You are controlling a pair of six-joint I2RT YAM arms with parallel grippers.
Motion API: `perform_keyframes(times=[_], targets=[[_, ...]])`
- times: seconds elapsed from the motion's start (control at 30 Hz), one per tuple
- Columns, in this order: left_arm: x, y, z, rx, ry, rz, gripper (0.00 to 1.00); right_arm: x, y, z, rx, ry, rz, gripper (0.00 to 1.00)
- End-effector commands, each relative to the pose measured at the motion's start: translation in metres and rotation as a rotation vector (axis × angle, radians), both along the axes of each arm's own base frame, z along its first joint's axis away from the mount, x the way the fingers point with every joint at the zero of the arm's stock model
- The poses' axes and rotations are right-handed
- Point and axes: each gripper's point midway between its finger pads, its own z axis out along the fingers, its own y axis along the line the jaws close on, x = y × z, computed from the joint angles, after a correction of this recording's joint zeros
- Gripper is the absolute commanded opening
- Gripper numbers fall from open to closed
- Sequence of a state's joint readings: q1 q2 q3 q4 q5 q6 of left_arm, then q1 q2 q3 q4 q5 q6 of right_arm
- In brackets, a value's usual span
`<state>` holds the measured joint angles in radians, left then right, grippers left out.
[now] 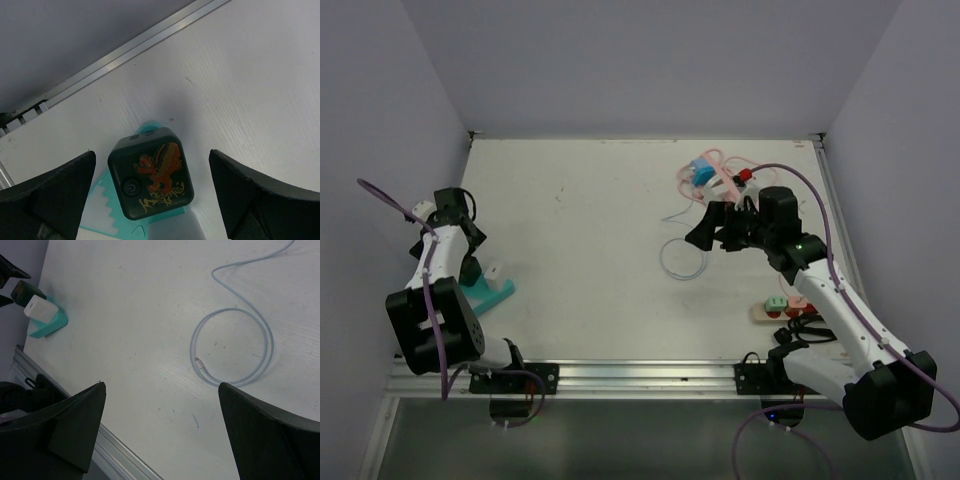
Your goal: Pull the plug off the socket
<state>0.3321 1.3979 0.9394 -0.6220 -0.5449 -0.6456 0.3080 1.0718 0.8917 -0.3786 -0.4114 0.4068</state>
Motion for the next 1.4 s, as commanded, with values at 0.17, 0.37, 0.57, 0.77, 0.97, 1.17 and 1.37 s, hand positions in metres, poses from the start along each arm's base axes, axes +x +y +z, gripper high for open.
perform_keyframes(times=[0.17, 0.37, 0.57, 0.77, 0.97, 1.17, 1.37], targets=[[0.011, 0.004, -0.018, -0.048, -0.054, 0.044, 0.98, -0.001, 0.011, 0.016, 0.005, -0.067, 0.052, 0.99], [0.018, -0.003, -0.027, -0.087, -0.048, -0.012, 0.87, -0.002, 0.01, 0.018, -0.009, -0.082, 0.052, 0.99], [0.034, -0.017, -0.024, -0.093, -0.058, -0.128, 0.64, -0.002, 0.008, 0.017, -0.018, -0.089, 0.048, 0.99], [0.075, -0.078, -0.014, -0.15, -0.114, -0.372, 0.58, -0.003, 0.007, 0.016, -0.025, -0.091, 0.047, 0.99], [0.108, -0.179, -0.005, -0.209, -0.142, -0.602, 0.57, -0.003, 0.007, 0.016, -0.028, -0.091, 0.045, 0.99], [0.127, -0.266, -0.013, -0.233, -0.118, -0.744, 0.58, -0.002, 0.006, 0.011, -0.033, -0.08, 0.037, 0.99], [0.128, -0.328, -0.03, -0.247, -0.08, -0.831, 0.67, -0.003, 0.002, 0.004, -0.048, -0.071, 0.017, 0.99]])
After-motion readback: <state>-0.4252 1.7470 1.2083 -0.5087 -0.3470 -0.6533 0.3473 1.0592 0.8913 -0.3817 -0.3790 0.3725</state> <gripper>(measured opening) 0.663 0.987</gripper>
